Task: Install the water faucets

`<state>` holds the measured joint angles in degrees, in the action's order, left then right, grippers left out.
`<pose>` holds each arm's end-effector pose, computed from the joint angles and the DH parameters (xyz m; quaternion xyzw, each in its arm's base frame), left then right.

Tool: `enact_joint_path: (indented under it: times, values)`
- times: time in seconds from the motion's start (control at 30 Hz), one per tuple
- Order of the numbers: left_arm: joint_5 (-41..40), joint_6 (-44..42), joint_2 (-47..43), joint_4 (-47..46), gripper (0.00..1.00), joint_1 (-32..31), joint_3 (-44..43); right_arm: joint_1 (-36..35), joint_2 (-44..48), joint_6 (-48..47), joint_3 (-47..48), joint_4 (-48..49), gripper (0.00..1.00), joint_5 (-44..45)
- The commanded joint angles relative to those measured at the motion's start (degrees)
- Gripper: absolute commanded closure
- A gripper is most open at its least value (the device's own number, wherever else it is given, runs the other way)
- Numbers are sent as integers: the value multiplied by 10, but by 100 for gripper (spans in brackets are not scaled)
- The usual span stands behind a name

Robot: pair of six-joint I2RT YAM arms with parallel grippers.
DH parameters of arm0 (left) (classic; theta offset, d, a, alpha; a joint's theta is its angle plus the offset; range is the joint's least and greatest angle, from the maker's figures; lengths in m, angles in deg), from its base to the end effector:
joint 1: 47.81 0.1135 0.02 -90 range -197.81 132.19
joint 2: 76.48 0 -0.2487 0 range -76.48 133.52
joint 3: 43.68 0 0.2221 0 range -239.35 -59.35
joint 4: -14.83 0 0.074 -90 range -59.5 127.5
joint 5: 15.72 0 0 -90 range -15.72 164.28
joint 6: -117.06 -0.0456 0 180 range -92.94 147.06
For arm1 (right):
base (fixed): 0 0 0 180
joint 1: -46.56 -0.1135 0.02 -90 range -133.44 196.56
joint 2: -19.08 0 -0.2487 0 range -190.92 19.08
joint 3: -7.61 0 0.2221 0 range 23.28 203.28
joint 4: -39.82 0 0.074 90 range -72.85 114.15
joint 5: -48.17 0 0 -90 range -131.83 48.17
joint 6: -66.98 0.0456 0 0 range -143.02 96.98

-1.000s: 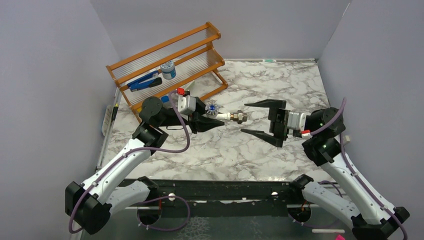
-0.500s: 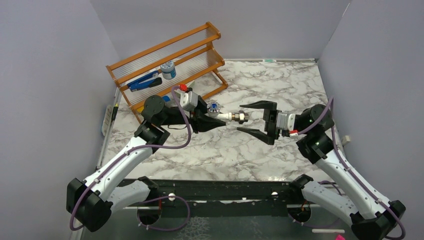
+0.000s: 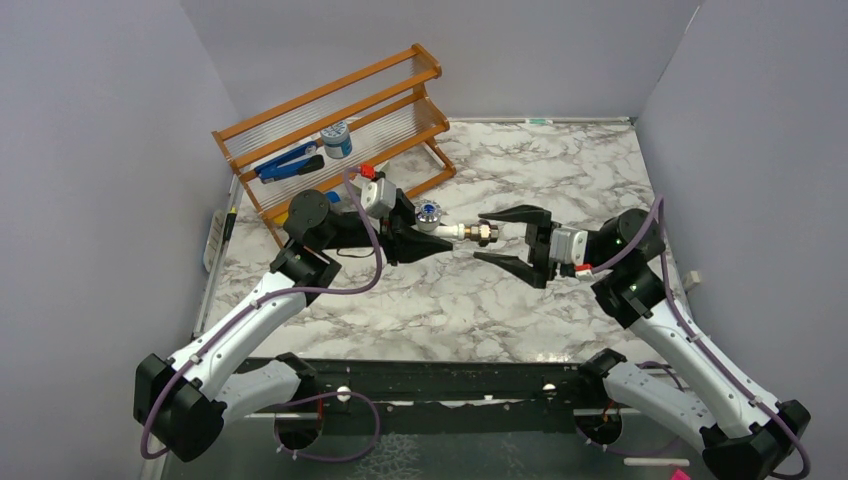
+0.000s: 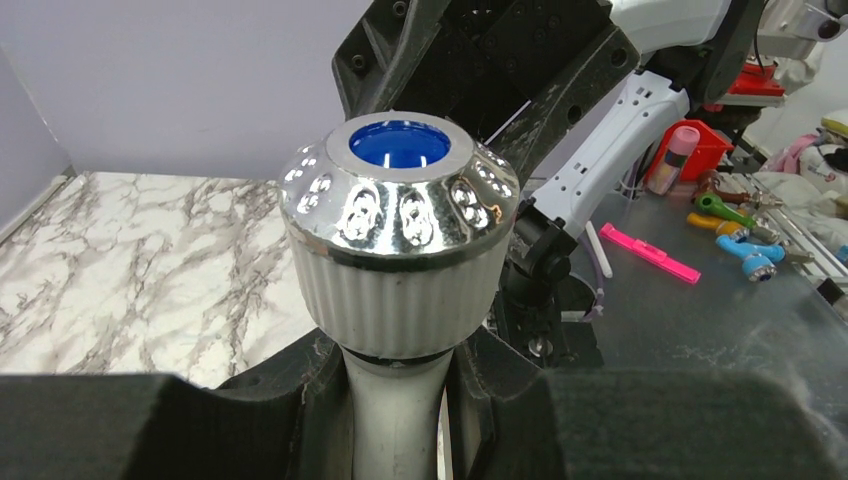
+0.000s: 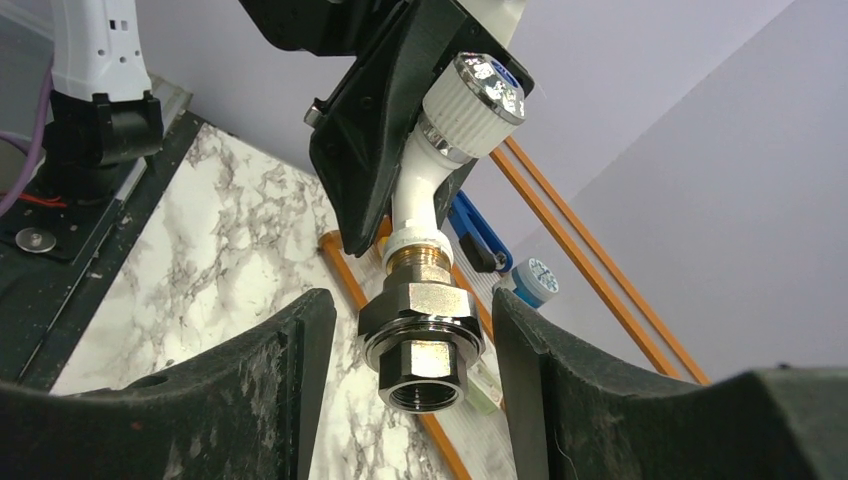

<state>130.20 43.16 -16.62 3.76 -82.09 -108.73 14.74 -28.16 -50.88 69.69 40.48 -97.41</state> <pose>0.1538 -0.1505 0.3765 0.4541 0.4641 -0.5553 0.5197 0.1178 0.1174 0.3796 -0.5884 0.2798 0.3064 0.6940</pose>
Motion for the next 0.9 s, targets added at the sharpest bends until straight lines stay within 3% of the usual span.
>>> enact_joint_path:
  times: [0.0,0.23,0.43,0.5,0.7,0.87]
  values:
    - [-19,15,-4,-50,100,-4,-30,-1,2,-12,-7,-16,37,11]
    - [-14,19,0,-56,100,-5,-29,-1,1,-13,-7,-20,44,14]
    - [-11,20,0,-58,100,-5,-27,-1,-4,-9,-2,-25,56,19]
    - [-7,21,0,-59,100,-6,-27,-1,-4,0,1,-25,63,24]
    - [21,8,4,-60,100,-7,-28,-1,-21,52,24,-44,96,18]
    - [51,-60,-4,-60,100,-7,-18,-1,-37,104,51,-67,99,12]
